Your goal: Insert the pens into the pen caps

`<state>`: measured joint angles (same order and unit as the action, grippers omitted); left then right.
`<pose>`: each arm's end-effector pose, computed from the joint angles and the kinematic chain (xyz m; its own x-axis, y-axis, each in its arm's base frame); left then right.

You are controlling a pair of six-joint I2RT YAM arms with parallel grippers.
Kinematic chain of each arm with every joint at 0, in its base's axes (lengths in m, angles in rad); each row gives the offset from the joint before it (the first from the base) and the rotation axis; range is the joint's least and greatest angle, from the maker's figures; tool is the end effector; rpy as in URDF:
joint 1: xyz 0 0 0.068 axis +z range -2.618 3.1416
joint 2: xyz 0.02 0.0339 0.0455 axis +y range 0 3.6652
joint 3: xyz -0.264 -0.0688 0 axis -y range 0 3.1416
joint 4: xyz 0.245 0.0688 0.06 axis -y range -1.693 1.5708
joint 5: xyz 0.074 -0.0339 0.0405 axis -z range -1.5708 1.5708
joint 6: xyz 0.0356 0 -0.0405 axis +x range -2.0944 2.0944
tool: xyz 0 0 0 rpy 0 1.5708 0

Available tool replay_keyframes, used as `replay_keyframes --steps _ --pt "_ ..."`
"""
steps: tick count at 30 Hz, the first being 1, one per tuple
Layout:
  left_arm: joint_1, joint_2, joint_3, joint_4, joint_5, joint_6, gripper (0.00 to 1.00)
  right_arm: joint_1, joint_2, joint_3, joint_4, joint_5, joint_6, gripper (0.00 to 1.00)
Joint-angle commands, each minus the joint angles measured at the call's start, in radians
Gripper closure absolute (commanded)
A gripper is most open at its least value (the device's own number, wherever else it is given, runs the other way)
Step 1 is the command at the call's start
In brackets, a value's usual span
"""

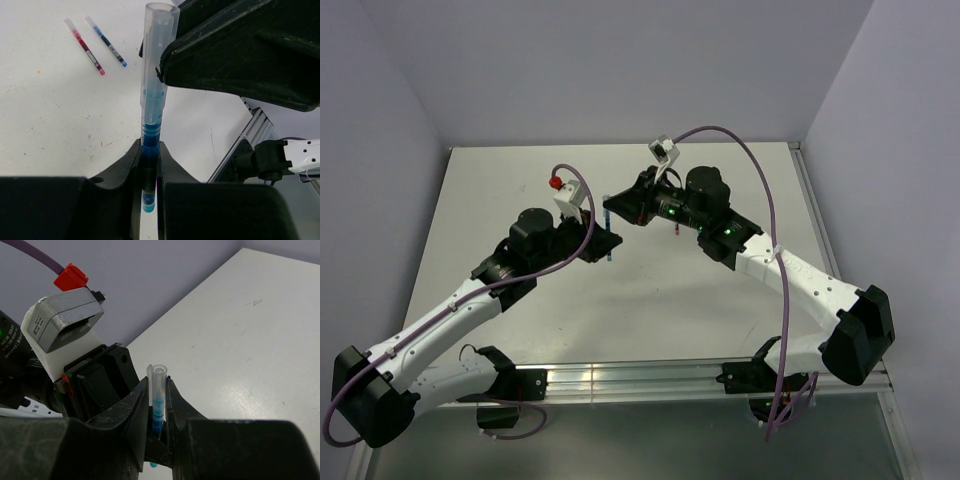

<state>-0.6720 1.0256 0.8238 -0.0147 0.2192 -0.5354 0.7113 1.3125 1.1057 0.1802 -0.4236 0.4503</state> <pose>0.1841 -0.1563 0.3255 -0.5394 -0.2072 -0.8162 0.5798 0.6115 -0.5384 0.2261 0.2142 0.3743 -0.4126 0.1682 -0.8952 -0.8073 0.3878 0.4449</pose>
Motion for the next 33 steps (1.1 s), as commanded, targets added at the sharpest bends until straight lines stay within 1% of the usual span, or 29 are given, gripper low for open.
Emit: replay_keyframes --steps 1,14,21,22,25,27,33 --pt "0.046 -0.033 0.064 0.243 -0.215 -0.012 1.0 0.086 -0.01 -0.047 -0.246 -0.251 0.002 1.0" --pt "0.045 -0.041 0.064 0.243 -0.215 -0.006 1.0 0.105 -0.007 -0.052 -0.272 -0.242 -0.007 1.0" --pt "0.046 -0.032 0.057 0.249 -0.182 -0.017 1.0 0.103 -0.025 0.003 -0.315 -0.112 -0.013 1.0" --pt "0.046 -0.029 0.052 0.251 -0.175 -0.02 1.0 0.103 -0.033 0.011 -0.315 -0.081 -0.015 0.94" --pt "0.045 -0.025 0.049 0.248 -0.164 -0.028 1.0 0.102 -0.045 0.039 -0.323 -0.047 -0.019 0.84" --pt "0.046 -0.025 0.043 0.251 -0.164 -0.032 1.0 0.103 -0.05 0.058 -0.331 -0.034 -0.022 0.78" --pt "0.045 -0.027 0.044 0.249 -0.161 -0.035 1.0 0.1 -0.062 0.094 -0.351 0.008 -0.036 0.66"
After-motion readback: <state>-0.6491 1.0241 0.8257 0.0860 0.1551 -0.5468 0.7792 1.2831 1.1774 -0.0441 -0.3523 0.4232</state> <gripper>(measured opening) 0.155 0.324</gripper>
